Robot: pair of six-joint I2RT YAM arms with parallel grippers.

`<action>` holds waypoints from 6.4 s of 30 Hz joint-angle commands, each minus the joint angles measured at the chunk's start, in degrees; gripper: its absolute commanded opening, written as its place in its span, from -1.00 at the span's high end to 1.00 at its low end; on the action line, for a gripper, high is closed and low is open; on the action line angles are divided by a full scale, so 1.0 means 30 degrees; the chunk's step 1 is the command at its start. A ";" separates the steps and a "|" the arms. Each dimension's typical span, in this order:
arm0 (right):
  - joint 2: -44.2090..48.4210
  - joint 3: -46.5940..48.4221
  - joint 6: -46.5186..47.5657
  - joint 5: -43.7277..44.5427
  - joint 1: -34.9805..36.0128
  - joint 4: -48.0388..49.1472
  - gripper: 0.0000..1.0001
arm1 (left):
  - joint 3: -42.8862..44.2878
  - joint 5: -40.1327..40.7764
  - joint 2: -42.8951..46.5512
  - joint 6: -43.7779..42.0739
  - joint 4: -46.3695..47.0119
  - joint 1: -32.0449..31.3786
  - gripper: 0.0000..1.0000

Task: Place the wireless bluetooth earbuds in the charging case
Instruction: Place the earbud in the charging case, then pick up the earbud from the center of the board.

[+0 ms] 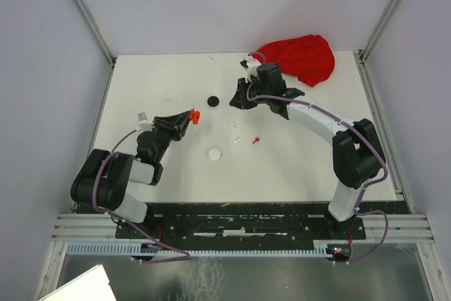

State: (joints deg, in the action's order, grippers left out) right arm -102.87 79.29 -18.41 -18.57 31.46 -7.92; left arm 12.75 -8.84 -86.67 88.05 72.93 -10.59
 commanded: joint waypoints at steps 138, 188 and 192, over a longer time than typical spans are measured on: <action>0.3721 -0.1700 -0.1327 0.7857 -0.0520 -0.5683 -0.13 | 0.4258 -0.1499 -0.6147 0.3856 0.7094 -0.3040 0.94; -0.3073 -0.0676 -0.0955 1.1124 0.0775 -0.7804 -0.24 | 0.3204 -0.2356 -0.6949 0.4404 0.8704 -0.2131 0.94; -0.3669 0.0220 -0.0714 1.1212 0.0771 -0.7963 -0.24 | 0.3222 -0.2323 -0.7114 0.4408 0.8724 -0.2097 0.94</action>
State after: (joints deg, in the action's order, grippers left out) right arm -112.07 76.29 -21.65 13.28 33.65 -32.91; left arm 22.11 -14.22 -106.89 98.76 87.22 -17.30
